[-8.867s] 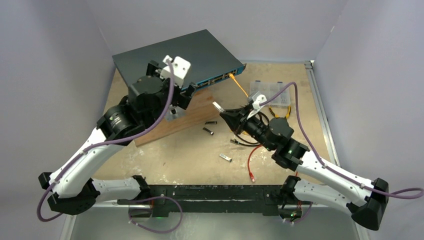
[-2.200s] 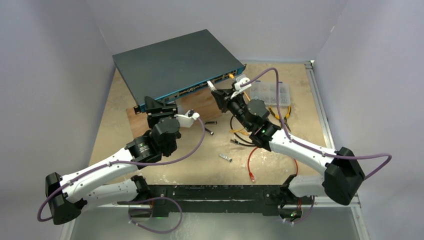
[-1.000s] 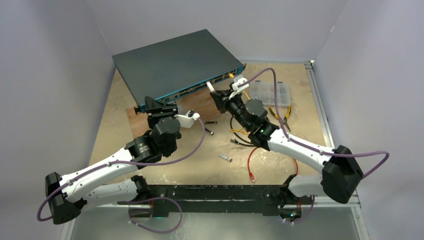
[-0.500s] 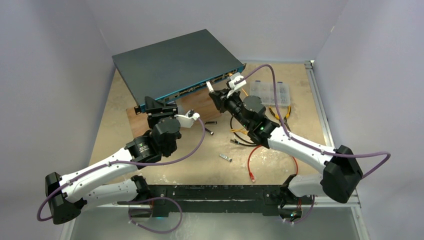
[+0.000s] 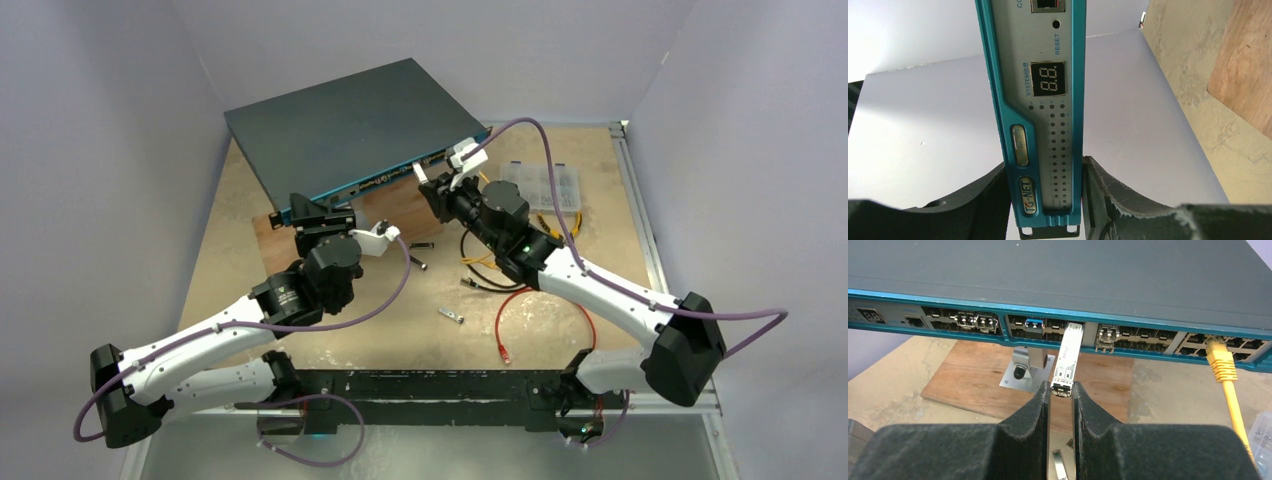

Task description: Insert the plug into the switch port

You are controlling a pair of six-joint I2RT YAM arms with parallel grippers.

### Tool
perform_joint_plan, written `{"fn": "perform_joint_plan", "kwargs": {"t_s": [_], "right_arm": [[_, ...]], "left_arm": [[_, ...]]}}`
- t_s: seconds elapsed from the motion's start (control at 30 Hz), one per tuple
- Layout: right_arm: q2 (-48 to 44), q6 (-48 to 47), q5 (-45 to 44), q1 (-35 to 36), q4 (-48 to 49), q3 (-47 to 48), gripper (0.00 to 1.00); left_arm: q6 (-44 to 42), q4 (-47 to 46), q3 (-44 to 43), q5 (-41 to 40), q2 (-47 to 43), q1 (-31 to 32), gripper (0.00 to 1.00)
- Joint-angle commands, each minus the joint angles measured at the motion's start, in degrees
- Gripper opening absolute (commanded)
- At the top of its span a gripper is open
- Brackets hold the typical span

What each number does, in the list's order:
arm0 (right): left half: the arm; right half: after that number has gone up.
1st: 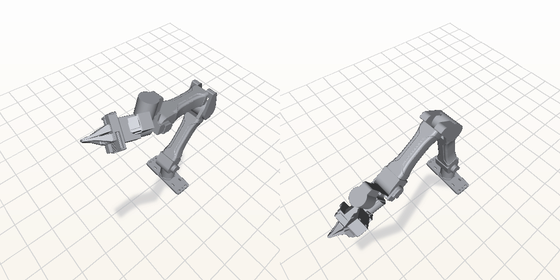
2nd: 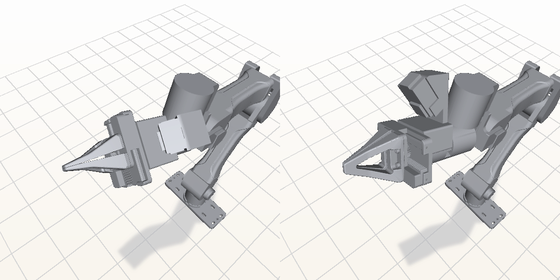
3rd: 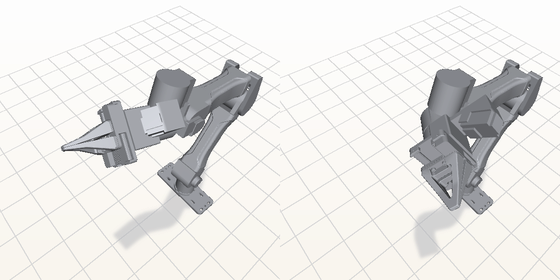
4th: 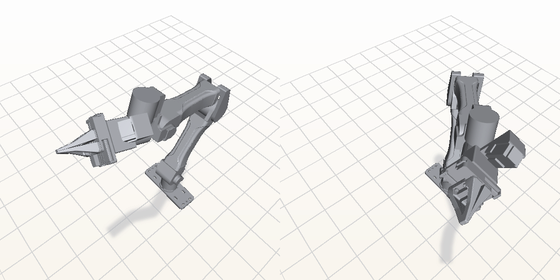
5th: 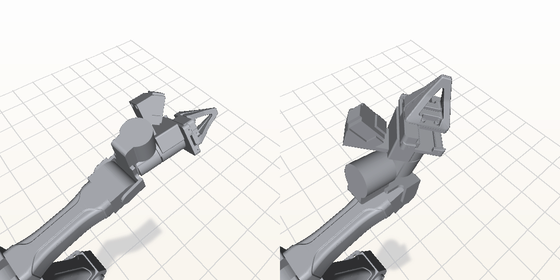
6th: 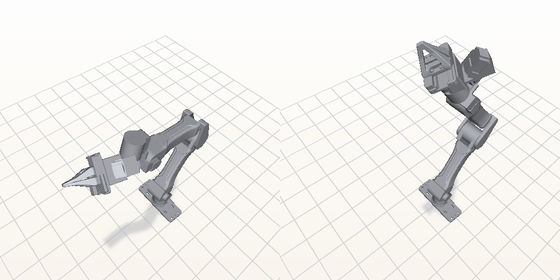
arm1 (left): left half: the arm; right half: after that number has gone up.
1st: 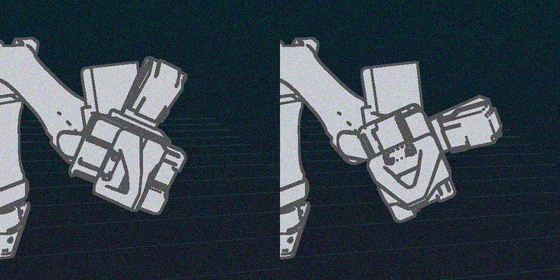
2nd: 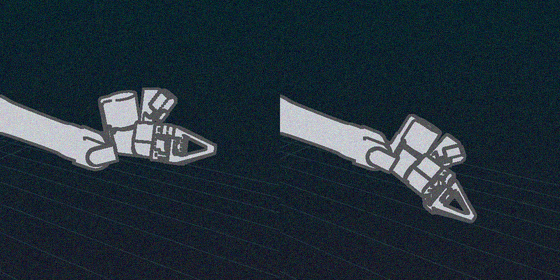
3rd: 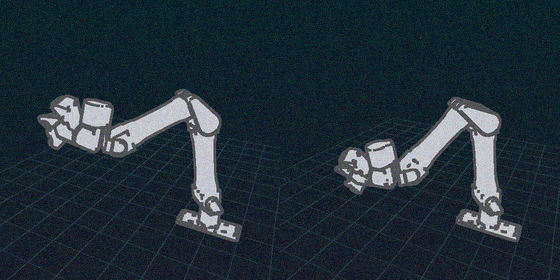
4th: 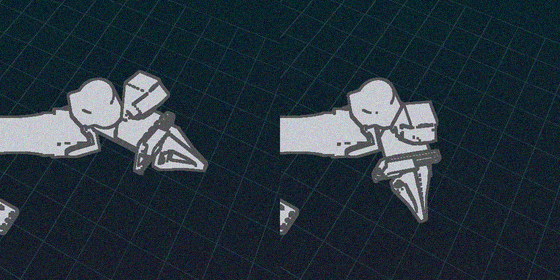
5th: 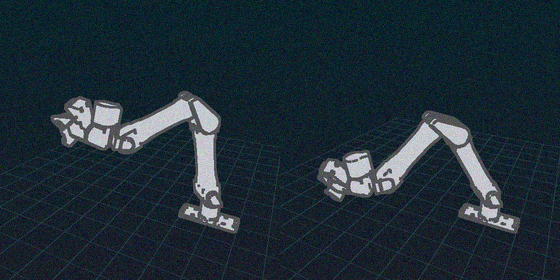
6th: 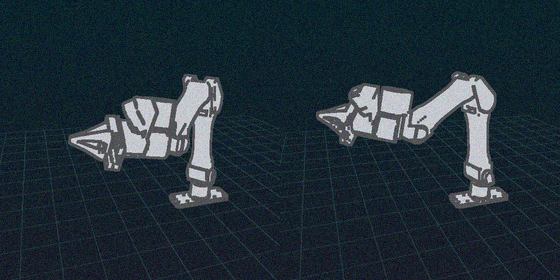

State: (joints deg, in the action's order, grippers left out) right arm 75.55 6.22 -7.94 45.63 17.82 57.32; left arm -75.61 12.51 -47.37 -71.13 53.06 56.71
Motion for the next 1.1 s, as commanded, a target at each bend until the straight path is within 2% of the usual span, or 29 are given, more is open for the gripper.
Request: {"fn": "perform_joint_plan", "kwargs": {"t_s": [0.0,0.63,1.07], "right_arm": [[-2.07,-1.48,0.12,-0.79,4.08,5.0,0.0],[0.96,-2.66,3.65,-1.07,4.67,5.73,0.0],[1.36,-1.3,5.41,-1.08,8.19,-0.36,0.0]], "left_arm": [[1.06,2.69,-1.26,-1.38,-0.98,0.77,0.0],[1.44,3.29,-1.41,-1.71,-1.11,1.1,0.0],[1.76,3.18,-1.58,-1.56,-1.03,1.3,0.0]]}}
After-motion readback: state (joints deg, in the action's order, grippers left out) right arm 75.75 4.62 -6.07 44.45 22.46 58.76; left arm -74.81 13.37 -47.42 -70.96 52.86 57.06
